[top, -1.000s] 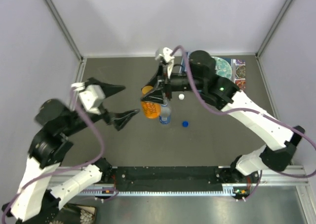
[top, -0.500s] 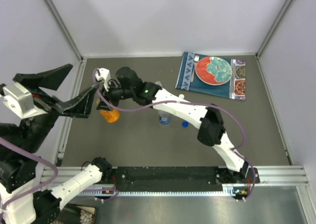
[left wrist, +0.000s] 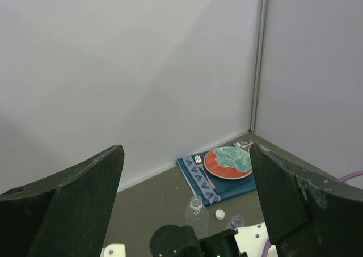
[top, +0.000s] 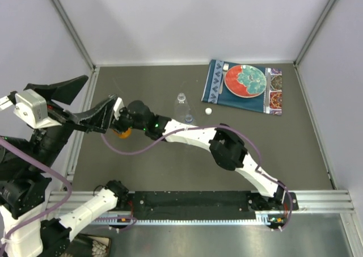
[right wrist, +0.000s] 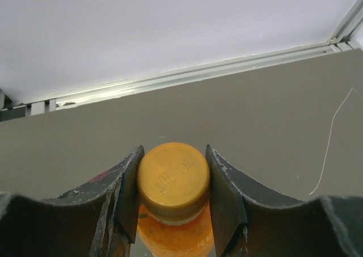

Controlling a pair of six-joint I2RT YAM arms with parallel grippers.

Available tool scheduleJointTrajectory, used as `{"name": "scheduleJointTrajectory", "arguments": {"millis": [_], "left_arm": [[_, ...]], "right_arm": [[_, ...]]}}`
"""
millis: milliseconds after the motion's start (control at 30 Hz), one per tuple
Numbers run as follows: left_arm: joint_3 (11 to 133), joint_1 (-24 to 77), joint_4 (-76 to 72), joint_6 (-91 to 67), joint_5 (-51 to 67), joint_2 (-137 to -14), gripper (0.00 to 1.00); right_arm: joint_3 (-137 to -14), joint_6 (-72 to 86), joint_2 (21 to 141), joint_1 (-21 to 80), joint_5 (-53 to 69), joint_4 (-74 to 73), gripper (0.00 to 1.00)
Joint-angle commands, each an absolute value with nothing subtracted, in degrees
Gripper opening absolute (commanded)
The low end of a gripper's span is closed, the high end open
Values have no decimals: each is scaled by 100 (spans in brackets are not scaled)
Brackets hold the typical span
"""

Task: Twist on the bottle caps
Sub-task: Place the plastic bottle at the center of the board.

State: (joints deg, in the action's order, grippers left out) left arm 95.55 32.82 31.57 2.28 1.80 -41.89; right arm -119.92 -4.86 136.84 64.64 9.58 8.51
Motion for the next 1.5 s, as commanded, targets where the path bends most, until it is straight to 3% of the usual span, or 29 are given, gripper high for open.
{"name": "scheduleJointTrajectory", "arguments": {"millis": [0,467,800,1267,1467], "left_arm": [[9405,3243,3050,79,158,-4157,99],[9211,3199,3111,-193,193,-4078,99],[9097,3208,2988,-334,263,-4087,99],[8877,3164,2892,-404,308,-4069,99],[8763,3155,2865,-439,325,-4043,99]], "right_arm": [[-11901,-747,13702,6794,247,1907,17],[-11321,-158,13913,6917,44,2232,19],[-11119,-211,13975,6917,44,1679,21],[-10126,-44,13808,6908,79,2777,23],[-9687,255,13615,6899,18,3085,39]]}}
